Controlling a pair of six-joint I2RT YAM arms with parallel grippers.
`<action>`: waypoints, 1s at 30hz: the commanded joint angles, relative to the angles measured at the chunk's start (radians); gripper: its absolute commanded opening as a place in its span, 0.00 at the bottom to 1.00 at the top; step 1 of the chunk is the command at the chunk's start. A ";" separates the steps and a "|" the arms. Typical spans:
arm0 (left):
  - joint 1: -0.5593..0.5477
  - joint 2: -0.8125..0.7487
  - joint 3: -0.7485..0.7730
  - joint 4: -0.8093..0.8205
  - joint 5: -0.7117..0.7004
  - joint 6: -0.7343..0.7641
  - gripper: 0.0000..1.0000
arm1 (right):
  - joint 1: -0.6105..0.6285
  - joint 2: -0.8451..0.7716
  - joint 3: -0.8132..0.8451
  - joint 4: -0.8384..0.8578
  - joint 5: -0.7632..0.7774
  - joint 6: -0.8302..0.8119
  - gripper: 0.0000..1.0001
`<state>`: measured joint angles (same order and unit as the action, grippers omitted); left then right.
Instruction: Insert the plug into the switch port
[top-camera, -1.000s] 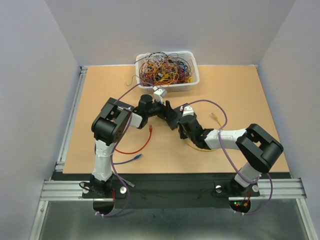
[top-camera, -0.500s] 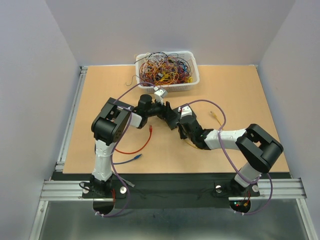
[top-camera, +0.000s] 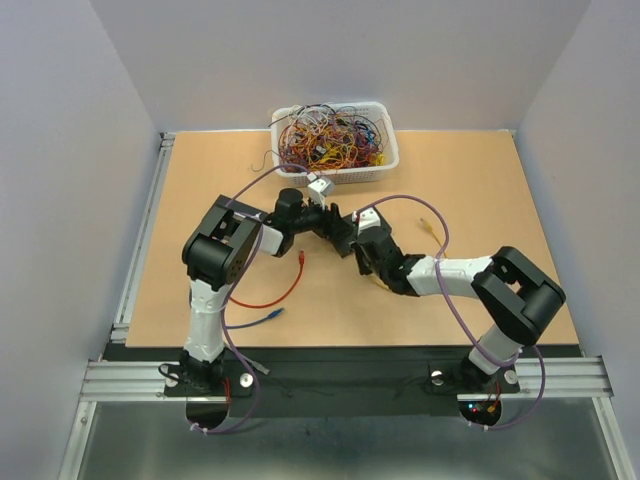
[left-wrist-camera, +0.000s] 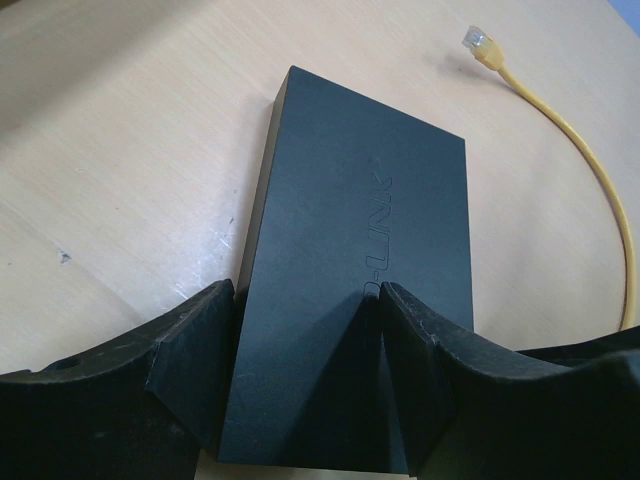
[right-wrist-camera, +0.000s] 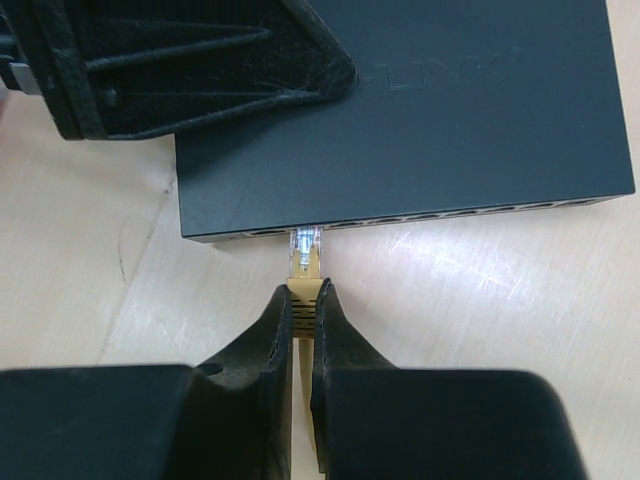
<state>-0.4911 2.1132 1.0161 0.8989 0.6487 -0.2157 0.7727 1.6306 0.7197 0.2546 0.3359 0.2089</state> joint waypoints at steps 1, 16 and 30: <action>-0.021 0.008 -0.013 0.011 0.103 0.002 0.69 | -0.010 -0.028 0.112 0.126 0.031 -0.052 0.00; -0.032 -0.002 -0.030 0.000 0.101 0.052 0.68 | -0.042 0.063 0.155 0.115 -0.026 -0.045 0.00; -0.102 -0.001 -0.004 -0.156 0.085 0.210 0.68 | -0.131 0.130 0.248 0.084 -0.267 -0.166 0.00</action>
<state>-0.5037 2.1128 1.0260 0.8974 0.5922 -0.0544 0.6579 1.7237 0.8631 0.1505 0.1066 0.1020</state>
